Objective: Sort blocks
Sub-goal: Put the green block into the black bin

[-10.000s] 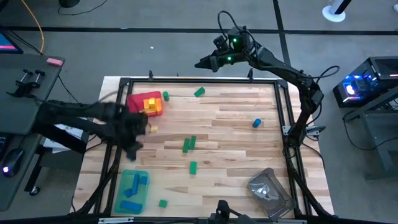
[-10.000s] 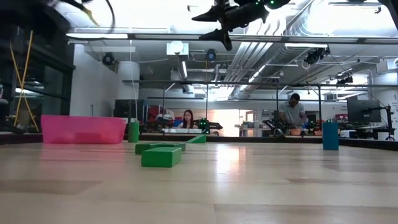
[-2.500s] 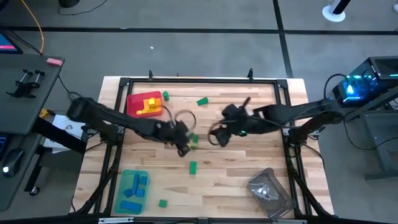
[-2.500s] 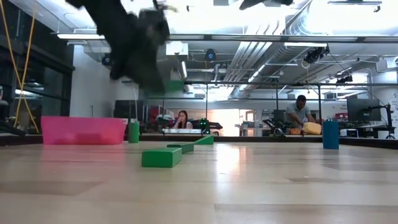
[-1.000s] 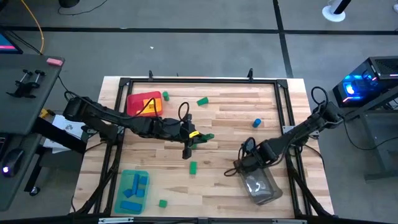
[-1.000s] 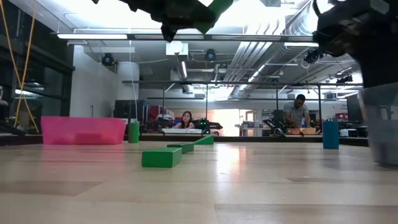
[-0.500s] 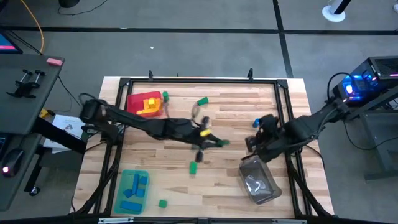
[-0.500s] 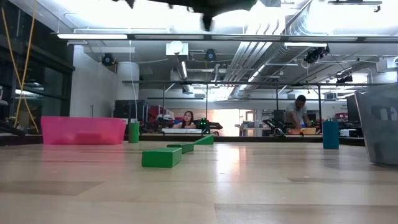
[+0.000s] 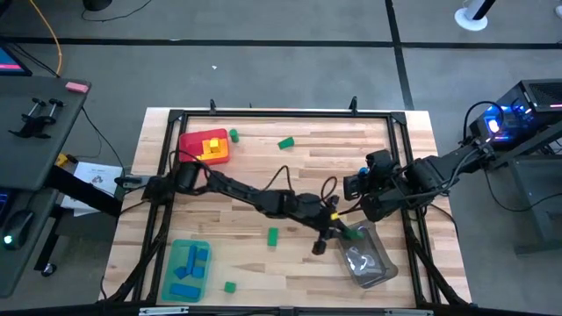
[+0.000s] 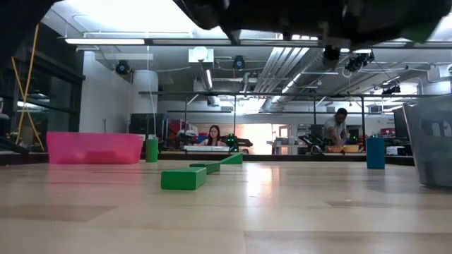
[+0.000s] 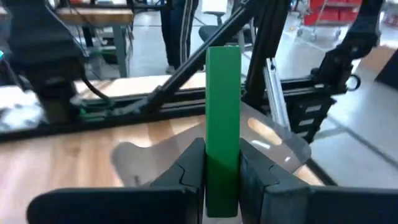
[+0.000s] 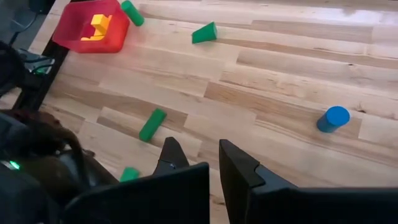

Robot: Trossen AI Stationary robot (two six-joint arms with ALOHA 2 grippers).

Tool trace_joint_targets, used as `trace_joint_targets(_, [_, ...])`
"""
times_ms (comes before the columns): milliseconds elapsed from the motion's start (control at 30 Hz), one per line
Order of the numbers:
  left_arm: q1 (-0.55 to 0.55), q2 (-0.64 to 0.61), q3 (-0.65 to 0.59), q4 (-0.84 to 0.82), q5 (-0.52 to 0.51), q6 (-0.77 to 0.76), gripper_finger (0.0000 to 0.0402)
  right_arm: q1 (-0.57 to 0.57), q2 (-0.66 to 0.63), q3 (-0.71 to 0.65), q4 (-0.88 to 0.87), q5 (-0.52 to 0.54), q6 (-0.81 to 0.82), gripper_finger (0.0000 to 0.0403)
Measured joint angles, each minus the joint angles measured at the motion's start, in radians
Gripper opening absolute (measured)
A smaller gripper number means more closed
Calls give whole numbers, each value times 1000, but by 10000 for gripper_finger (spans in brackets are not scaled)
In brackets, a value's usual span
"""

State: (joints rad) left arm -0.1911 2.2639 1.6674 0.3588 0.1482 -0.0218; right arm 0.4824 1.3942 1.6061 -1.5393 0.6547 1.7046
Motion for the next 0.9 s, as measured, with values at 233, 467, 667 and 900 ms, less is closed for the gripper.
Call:
trace_joint_targets(233, [-14, 82, 48, 127, -4, -117, 47, 0, 0, -1, 11, 1, -3, 0])
trace_joint_targets(467, [-14, 86, 49, 158, -77, -96, 75, 0, 0, -1, 22, 4, -3, 0])
trace_joint_targets(667, [-6, 86, 48, 165, -94, -73, 125, 0, 0, -1, 26, 24, -3, 0])
trace_joint_targets(900, [18, -4, 46, 44, 46, -50, 158, 0, 0, -1, 27, 27, -25, 0])
